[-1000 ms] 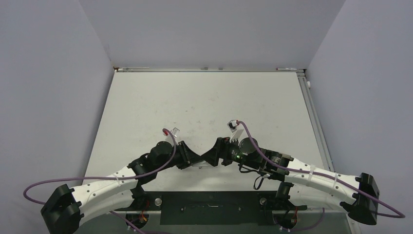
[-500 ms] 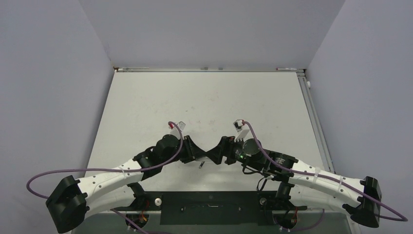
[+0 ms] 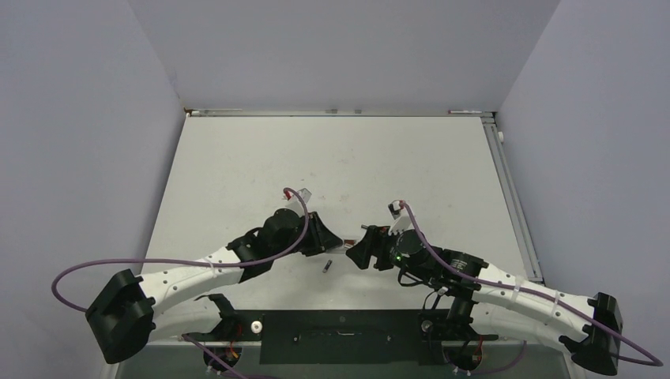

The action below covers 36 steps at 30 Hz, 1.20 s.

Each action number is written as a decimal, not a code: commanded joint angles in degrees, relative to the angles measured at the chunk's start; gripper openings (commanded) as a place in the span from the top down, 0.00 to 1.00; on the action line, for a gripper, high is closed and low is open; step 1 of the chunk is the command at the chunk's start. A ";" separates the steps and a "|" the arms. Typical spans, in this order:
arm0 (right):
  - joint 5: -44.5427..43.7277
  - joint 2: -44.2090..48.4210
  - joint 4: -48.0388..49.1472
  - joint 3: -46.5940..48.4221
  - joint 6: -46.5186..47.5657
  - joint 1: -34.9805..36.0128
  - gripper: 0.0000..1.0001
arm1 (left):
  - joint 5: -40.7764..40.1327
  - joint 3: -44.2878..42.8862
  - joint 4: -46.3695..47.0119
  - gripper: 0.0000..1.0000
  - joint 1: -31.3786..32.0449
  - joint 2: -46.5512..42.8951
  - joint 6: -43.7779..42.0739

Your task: Load the batteries into the remote control

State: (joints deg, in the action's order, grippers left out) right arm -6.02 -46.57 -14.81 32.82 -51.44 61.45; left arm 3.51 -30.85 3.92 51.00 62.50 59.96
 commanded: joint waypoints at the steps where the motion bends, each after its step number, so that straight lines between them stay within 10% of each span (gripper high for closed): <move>1: -2.10 2.18 -1.09 -0.75 0.79 -0.69 0.30 | -1.61 -4.32 2.82 1.00 0.89 1.50 -3.58; 18: -2.36 3.07 -3.83 -1.12 1.67 -2.24 0.30 | -8.45 -8.69 -3.84 1.00 2.25 2.99 -9.77; 36: 1.56 1.51 -11.48 3.05 7.47 -2.32 0.29 | 2.46 1.31 -1.85 1.00 -1.56 -8.07 1.21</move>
State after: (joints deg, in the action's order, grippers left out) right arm -6.37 -44.07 -24.58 32.34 -46.87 59.55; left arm 4.03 -31.07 0.97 49.65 60.01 56.93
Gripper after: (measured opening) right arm 0.709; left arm 0.229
